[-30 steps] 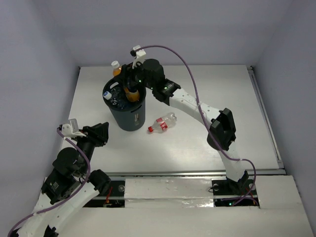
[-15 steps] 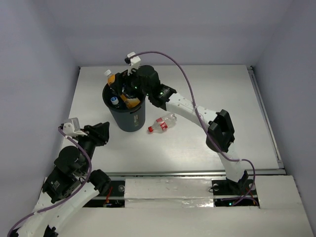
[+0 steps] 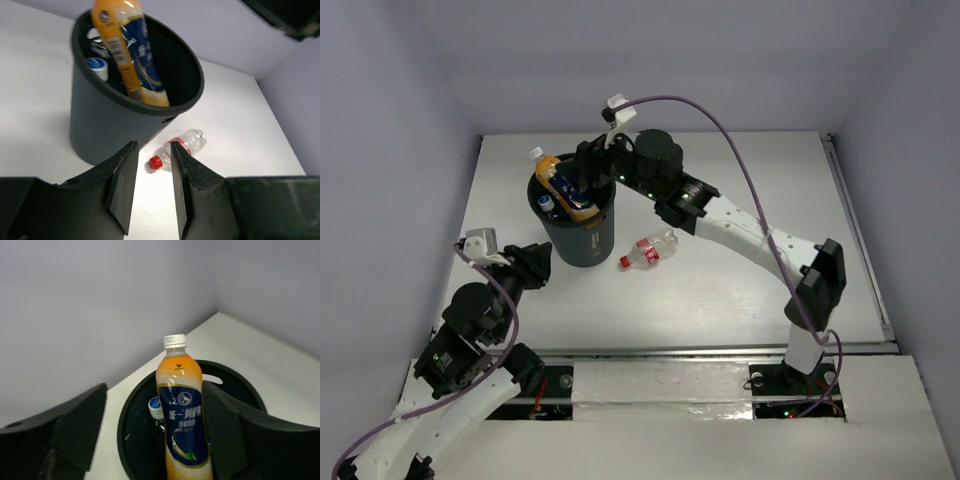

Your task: Put the plastic bottles in the bin

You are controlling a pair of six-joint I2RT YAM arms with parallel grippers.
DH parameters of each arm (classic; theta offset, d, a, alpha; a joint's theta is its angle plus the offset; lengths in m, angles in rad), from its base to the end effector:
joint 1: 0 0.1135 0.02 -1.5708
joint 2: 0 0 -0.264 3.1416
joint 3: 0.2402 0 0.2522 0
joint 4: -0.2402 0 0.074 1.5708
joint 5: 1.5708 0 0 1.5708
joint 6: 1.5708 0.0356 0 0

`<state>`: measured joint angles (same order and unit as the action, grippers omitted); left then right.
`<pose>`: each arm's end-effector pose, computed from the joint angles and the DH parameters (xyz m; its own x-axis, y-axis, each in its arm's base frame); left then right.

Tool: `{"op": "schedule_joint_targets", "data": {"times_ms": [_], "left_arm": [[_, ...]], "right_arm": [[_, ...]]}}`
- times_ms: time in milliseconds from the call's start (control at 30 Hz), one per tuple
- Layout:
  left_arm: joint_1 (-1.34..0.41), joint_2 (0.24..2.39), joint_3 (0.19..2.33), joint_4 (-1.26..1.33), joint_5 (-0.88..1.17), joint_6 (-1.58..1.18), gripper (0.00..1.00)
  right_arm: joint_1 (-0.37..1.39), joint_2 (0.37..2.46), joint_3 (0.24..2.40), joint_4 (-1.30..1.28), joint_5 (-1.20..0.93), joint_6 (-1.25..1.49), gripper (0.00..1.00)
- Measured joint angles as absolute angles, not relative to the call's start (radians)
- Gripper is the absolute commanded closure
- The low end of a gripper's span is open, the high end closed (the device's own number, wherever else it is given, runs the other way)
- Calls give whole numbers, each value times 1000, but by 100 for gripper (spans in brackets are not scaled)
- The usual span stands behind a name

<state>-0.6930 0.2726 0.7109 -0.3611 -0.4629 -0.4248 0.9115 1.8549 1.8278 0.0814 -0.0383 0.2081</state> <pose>0.0622 -0.0310 0.3510 -0.0404 -0.4458 -0.8942 0.2332 0.8660 -0.4423 0.2745 0.3565 0.4262 -0.1355 0.1622 -0.9774 -0.8026 0.5605 0.2043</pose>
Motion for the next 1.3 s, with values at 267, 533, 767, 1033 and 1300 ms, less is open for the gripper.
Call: {"op": "schedule_joint_targets", "data": {"times_ms": [267,533,767,1033,1300], "left_arm": [[-710,593,760,-247,-297,-405,100],[-1071,926,847,-136,-450,-393,84],[-1134,1298,1044,-36,-561,-300,41],[-1045,1632,1152,-15,-542,-215,36],[-970,1819,1213,-20,-521,-151,26]], "right_arm": [[912,1528,1518,141,76,232,95],[820,1148,1095,164,195,335,95],[654,910,844,127,246,437,88],[539,696,739,101,297,514,19],[529,684,736,105,299,530,10]]}}
